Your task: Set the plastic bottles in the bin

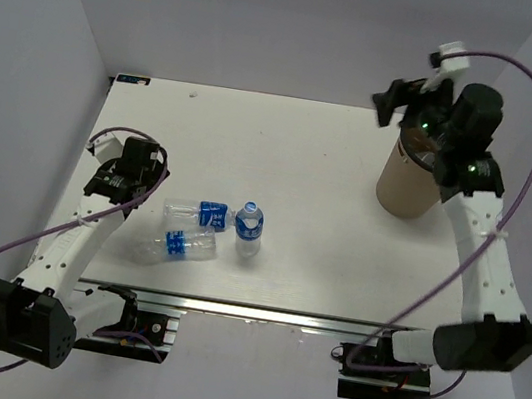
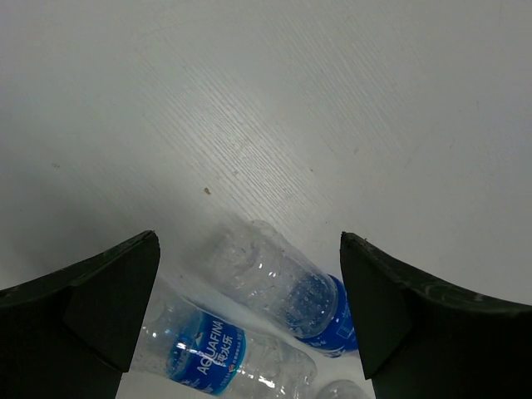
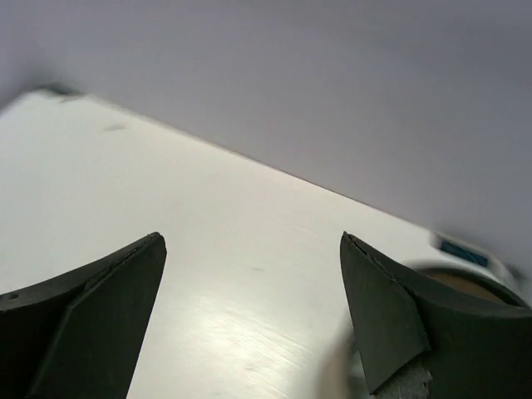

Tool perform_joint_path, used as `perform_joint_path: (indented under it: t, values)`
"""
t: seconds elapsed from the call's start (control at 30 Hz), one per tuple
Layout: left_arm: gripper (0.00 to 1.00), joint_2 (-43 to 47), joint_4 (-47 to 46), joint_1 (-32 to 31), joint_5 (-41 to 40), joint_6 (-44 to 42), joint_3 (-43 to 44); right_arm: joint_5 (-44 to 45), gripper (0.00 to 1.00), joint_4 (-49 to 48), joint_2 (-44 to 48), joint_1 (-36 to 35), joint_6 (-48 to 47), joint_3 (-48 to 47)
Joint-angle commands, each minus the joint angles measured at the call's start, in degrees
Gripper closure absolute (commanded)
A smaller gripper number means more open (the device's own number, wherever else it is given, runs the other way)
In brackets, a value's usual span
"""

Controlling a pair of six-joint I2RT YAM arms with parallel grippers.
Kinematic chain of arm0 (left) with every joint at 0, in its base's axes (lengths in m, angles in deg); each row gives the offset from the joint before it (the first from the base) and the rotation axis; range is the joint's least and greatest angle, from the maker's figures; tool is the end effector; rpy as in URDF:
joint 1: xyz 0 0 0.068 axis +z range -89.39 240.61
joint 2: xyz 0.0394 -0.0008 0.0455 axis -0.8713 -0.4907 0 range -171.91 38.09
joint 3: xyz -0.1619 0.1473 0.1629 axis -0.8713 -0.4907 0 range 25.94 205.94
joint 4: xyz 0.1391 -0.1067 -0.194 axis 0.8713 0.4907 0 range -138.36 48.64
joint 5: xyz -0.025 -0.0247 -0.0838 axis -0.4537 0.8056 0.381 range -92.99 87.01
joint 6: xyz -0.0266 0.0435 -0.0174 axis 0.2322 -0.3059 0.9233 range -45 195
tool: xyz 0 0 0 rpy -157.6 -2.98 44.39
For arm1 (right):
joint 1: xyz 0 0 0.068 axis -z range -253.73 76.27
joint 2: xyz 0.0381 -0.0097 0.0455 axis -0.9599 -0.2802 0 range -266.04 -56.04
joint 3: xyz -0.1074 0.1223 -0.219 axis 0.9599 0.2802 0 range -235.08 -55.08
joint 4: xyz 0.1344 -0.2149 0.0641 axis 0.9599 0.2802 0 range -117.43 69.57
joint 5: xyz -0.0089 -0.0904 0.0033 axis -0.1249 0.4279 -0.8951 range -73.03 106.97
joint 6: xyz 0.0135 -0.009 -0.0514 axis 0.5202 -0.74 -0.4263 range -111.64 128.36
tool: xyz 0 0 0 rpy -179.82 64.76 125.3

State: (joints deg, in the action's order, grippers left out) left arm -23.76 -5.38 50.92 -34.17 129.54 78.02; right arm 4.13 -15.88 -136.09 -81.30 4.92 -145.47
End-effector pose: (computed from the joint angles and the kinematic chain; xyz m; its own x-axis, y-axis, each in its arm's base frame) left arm 0.2104 -0.0172 0.2808 -0.3210 -0.6522 -0.6868 -0.7347 0.6290 -0.2539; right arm 0.3095 0.0491 0.4743 -0.0001 -0.0590 -0.9983 -0.3494 0.9353 -0.0552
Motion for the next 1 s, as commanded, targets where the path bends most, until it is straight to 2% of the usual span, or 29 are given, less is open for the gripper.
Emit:
perform_joint_path:
  t: [0.0,0.03,0.1,0.17,0.2,0.3,0.5,0.73,0.83,0.9,0.93,0.97]
  values:
    - [0.02,-0.64,-4.65,0.2,5.24,-4.7,1.36,-14.82,0.11,-0.91,5.77,-8.32,-4.91,6.51]
    - [0.02,-0.73,-4.92,0.2,5.34,-4.97,1.54,-18.32,0.1,-1.26,7.26,-11.21,-4.3,8.19]
    - [0.02,-0.56,-5.97,0.11,5.25,-4.89,1.71,-19.24,0.11,-2.49,8.15,-14.56,-1.68,11.71]
    - [0.02,-0.47,-7.29,0.2,5.6,-5.15,1.63,-18.8,0.11,-4.51,8.86,-21.14,-0.87,16.9]
    - [0.02,-0.3,-7.56,0.11,6.04,-5.24,1.63,-17.93,0.11,-5.48,9.12,-26.47,-0.6,18.65]
    - [0.02,0.14,-8.18,0.2,6.65,-4.45,1.1,-8.82,0.11,-8.03,7.99,-36.59,-0.95,23.06]
    - [0.02,0.85,-12.48,0.11,9.73,-4.01,-1.89,0.7,0.11,-12.86,2.01,-45.15,0.89,25.09]
    - [0.02,1.64,-14.68,0.11,11.84,-4.36,-2.94,9.84,0.12,-14.19,-6.94,-47.53,2.39,23.77]
    - [0.02,1.64,-14.77,0.11,11.93,-4.27,-2.95,12.05,0.21,-13.23,-9.07,-47.97,2.83,22.98]
    - [0.02,1.47,-14.42,0.2,11.32,-4.1,-2.68,12.05,0.38,-13.13,-8.46,-48.24,3.09,23.06]
    - [0.02,1.46,-14.59,0.11,11.32,-4.09,-2.77,12.14,0.59,-13.22,-7.85,-48.24,3.09,23.15]
    - [0.02,1.46,-14.68,0.2,11.4,-4.01,-2.85,12.49,0.71,-13.48,-6.97,-48.24,3.09,23.15]
